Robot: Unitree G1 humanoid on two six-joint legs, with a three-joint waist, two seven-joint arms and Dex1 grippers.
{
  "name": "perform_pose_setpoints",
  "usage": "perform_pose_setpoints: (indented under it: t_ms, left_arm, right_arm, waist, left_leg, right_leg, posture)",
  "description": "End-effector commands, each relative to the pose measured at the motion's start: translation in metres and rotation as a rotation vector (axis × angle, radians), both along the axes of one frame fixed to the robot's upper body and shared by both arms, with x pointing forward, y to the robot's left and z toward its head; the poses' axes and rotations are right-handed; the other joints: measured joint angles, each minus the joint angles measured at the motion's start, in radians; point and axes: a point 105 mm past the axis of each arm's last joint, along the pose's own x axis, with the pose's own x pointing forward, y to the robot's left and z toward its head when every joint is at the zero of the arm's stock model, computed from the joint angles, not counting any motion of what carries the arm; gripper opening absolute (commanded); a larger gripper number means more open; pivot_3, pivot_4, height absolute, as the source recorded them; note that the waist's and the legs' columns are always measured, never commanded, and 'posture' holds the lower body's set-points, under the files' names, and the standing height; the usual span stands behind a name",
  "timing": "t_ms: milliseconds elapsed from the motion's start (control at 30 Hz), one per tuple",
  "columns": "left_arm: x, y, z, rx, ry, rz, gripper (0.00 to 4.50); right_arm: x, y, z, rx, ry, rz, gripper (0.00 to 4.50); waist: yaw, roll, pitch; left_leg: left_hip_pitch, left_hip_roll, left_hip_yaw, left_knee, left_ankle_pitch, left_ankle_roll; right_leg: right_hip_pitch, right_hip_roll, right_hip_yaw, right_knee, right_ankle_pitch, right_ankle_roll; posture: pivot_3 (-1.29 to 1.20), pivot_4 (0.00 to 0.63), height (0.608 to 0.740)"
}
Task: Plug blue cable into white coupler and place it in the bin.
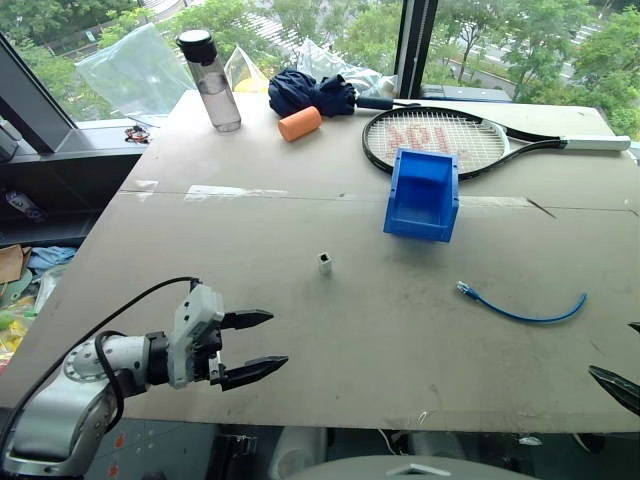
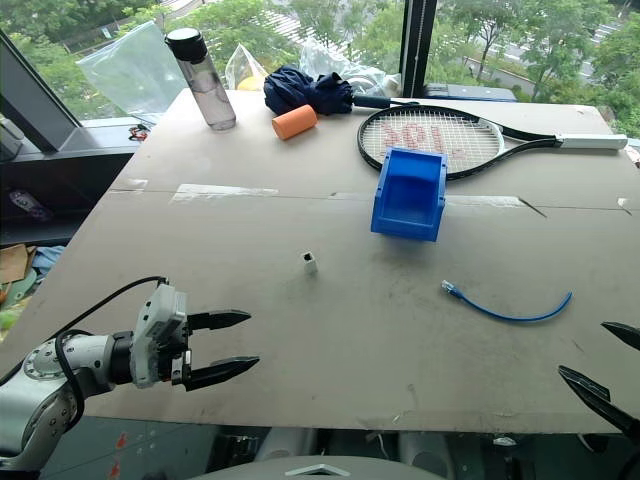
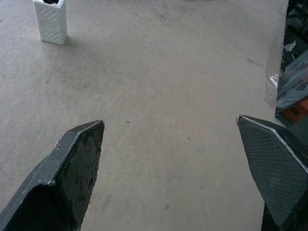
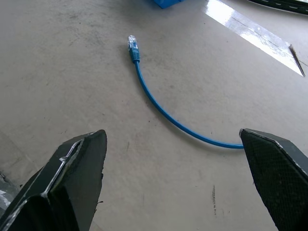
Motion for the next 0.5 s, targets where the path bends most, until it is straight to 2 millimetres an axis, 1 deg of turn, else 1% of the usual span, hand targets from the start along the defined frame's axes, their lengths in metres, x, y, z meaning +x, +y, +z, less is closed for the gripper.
perform_pose_setpoints:
  t_ms: [33, 100, 133, 167, 233, 267, 367, 500]
  left_arm:
    - [0.001, -0.002, 0.010, -0.034, -0.038, -0.019, 4.47]
    - [0.002, -0.008, 0.016, -0.055, -0.056, -0.039, 4.47]
    - [0.001, -0.011, 0.018, -0.060, -0.063, -0.052, 4.47]
    - [0.001, -0.014, 0.020, -0.062, -0.067, -0.062, 4.47]
    - [-0.003, -0.021, 0.023, -0.055, -0.079, -0.102, 4.47]
    - [-0.006, -0.025, 0.025, -0.050, -0.088, -0.124, 4.47]
    - [-0.010, -0.034, 0.031, -0.035, -0.112, -0.167, 4.47]
    - [-0.014, -0.045, 0.041, -0.036, -0.138, -0.191, 4.47]
  right_arm:
    - [0.014, 0.013, 0.012, 0.024, -0.065, 0.006, 4.50]
    - [0.034, 0.036, 0.019, 0.076, -0.111, 0.043, 4.50]
    - [0.041, 0.043, 0.020, 0.105, -0.115, 0.052, 4.50]
    - [0.045, 0.049, 0.019, 0.133, -0.102, 0.060, 4.50]
    - [0.057, 0.067, 0.015, 0.163, -0.057, 0.108, 4.50]
    - [0.065, 0.075, 0.008, 0.162, 0.004, 0.119, 4.50]
    - [0.086, 0.086, -0.006, 0.078, 0.077, 0.115, 4.50]
    - [0.121, 0.093, -0.026, 0.059, 0.114, 0.072, 4.50]
  waist:
    - [0.000, 0.000, 0.000]
    - [-0.007, -0.001, 0.000]
    - [-0.009, -0.001, 0.000]
    - [-0.010, -0.001, 0.000]
    - [-0.006, -0.001, -0.001]
    - [-0.005, -0.001, -0.001]
    - [-0.001, -0.002, 0.000]
    - [0.002, -0.003, 0.000]
  left_leg:
    - [0.000, 0.000, 0.000, 0.000, 0.000, 0.000]
    - [0.000, 0.001, 0.000, 0.000, 0.000, 0.000]
    - [0.000, 0.002, 0.001, 0.000, 0.000, 0.000]
    - [0.001, 0.002, 0.002, 0.000, 0.000, 0.000]
    - [0.001, 0.002, 0.002, 0.001, 0.000, 0.000]
    - [0.001, 0.002, 0.002, 0.001, 0.000, 0.000]
    - [0.000, 0.001, 0.002, 0.001, 0.000, 0.000]
    - [-0.001, 0.000, 0.003, 0.002, 0.000, 0.000]
  right_leg:
    - [0.000, 0.000, 0.000, 0.000, 0.000, 0.000]
    - [0.000, 0.001, 0.000, 0.000, 0.000, 0.000]
    - [0.000, 0.002, 0.001, 0.000, 0.000, 0.000]
    - [0.000, 0.002, 0.001, 0.000, 0.000, 0.000]
    - [0.000, 0.002, 0.001, 0.001, 0.000, 0.000]
    - [0.000, 0.002, 0.001, 0.001, 0.000, 0.000]
    - [0.000, 0.002, 0.001, 0.001, 0.003, -0.005]
    - [0.000, 0.002, -0.002, 0.000, 0.003, -0.005]
  posture:
    - [0.00, 0.150, 0.740]
    - [0.00, 0.150, 0.740]
    - [0.00, 0.150, 0.740]
    - [0.00, 0.150, 0.740]
    - [0.00, 0.150, 0.740]
    - [0.00, 0.150, 0.740]
    - [0.00, 0.150, 0.740]
    - [0.00, 0.150, 0.740]
